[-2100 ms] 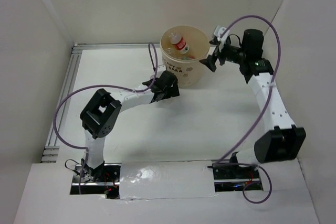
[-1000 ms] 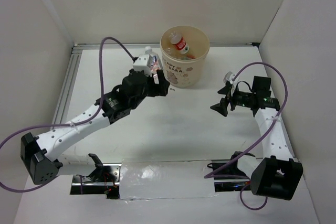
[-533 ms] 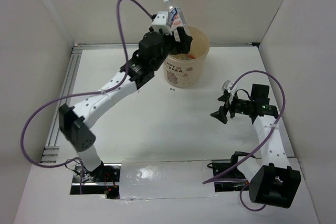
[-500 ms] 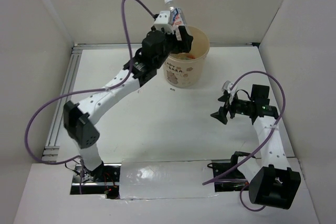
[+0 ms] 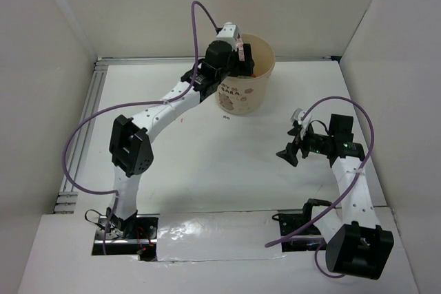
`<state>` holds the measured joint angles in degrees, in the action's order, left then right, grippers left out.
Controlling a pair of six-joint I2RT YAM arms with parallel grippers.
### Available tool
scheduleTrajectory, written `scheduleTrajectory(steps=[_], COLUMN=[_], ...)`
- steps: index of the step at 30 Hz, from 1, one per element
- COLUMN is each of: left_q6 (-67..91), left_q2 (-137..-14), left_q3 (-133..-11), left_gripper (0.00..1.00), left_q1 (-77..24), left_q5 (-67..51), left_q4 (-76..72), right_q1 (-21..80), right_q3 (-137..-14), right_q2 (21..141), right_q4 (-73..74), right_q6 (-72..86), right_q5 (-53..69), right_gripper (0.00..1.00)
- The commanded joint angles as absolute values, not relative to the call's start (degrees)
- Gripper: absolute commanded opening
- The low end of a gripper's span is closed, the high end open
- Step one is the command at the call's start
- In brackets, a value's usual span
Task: Put the plastic bottles in the bin
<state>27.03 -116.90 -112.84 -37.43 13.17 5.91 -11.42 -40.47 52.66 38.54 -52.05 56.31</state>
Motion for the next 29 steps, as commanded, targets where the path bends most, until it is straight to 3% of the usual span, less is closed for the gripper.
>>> scheduleTrajectory(steps=[1, 11, 16, 22, 29], left_q6=[23.7, 19.2, 20.3, 18.9, 22.9], left_q2=[-110.2, -95.9, -84.8, -66.9, -49.3], left_q3=[-113.7, -97.8, -80.8, -57.6, -37.3], left_gripper=[1.00, 1.00, 1.00, 1.00, 1.00], left_q1=[-38.1, -39.5, -39.5, -39.5, -36.4], left_q5=[9.9, 5.1, 5.7, -1.1, -0.5], left_q4=[3.1, 1.2, -2.5, -2.5, -3.2], right_q1=[-11.7, -12.2, -12.2, -12.2, -12.7], right_q3=[-40.8, -42.5, -43.0, -43.1, -42.3], right_q2=[53.1, 56.8, 56.8, 54.9, 54.2], right_q4=[36.7, 35.0, 35.5, 25.9, 16.9], right_q6=[-49.5, -44.4, -43.9, -23.0, -12.1], right_q5=[55.2, 54.1, 52.4, 39.0, 27.5], right_gripper=[1.00, 1.00, 1.00, 1.00, 1.00])
